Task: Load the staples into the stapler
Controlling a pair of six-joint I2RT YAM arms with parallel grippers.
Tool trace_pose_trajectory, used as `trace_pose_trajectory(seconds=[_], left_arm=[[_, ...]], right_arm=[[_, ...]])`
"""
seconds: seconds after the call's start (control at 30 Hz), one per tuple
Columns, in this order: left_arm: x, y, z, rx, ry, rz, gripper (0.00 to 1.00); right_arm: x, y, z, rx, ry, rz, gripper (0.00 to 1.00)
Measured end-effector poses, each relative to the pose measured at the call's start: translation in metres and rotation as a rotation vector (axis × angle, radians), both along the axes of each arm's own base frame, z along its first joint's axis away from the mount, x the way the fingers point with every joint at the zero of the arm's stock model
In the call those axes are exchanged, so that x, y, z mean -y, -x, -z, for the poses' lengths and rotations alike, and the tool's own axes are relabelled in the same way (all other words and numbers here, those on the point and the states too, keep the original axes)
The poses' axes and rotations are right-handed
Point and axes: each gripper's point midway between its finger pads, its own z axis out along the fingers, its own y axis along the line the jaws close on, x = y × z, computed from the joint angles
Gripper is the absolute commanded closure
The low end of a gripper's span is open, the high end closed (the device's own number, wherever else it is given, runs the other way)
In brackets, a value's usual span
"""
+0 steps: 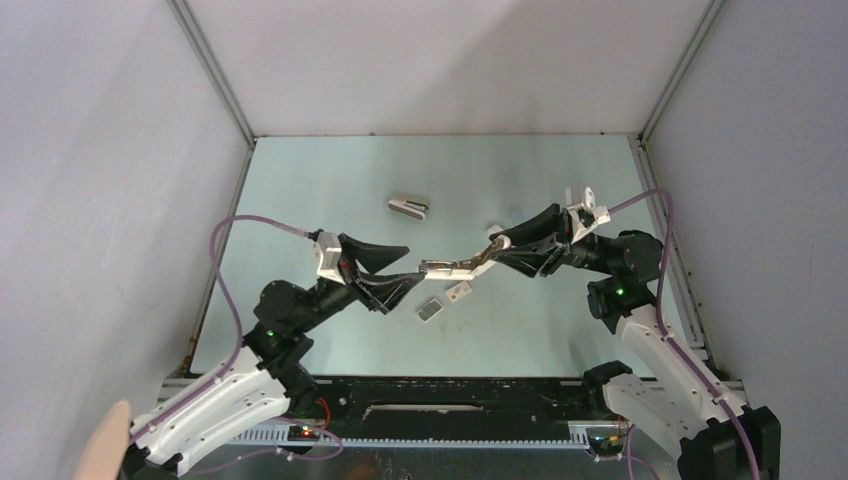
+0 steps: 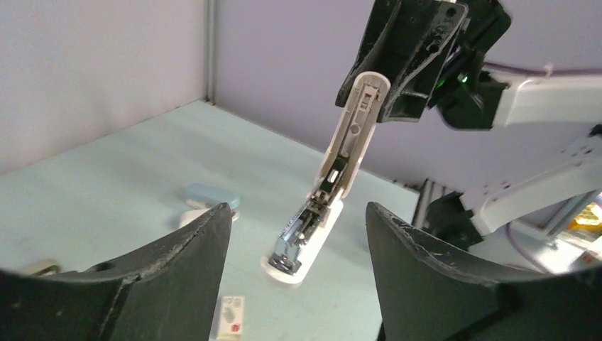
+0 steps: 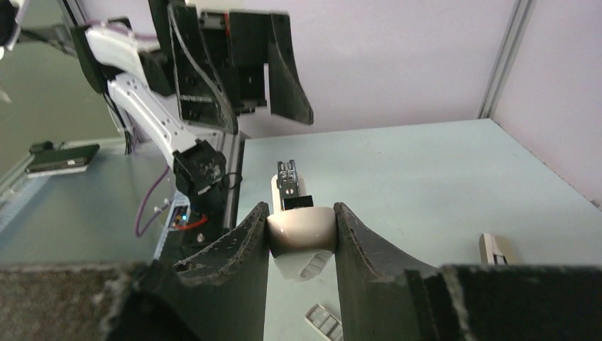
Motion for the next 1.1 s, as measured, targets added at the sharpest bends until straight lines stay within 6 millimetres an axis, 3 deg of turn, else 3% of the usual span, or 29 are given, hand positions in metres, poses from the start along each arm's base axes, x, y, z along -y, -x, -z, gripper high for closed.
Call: trace_pose_trajectory(seconds=[0.17, 0.43, 0.67, 0.8, 1.1], left_arm=[[0.006, -0.004, 0.001, 0.027, -0.168, 0.014, 0.24], [0.037, 0.002, 0.038, 0.020, -0.451, 0.173, 0.24], [0.052, 0.016, 0.056, 0.060, -0.572, 0.268, 0.28], [0.054, 0.014, 0.072, 0.059, -0.637, 0.271, 0.35], [0.059, 0.009, 0.089, 0.052, -0.713, 0.267, 0.67]], right_arm=[[-0.010, 0.005, 0.009, 0.030, 0.057, -0.045, 1.00], [-0.028, 0.013, 0.026, 0.047, 0.135, -0.115, 1.00], [-0.033, 0.014, 0.031, 0.059, 0.160, -0.134, 1.00], [-0.037, 0.016, 0.035, 0.054, 0.169, -0.151, 1.00], [-0.041, 0.016, 0.042, 0.041, 0.183, -0.163, 1.00]])
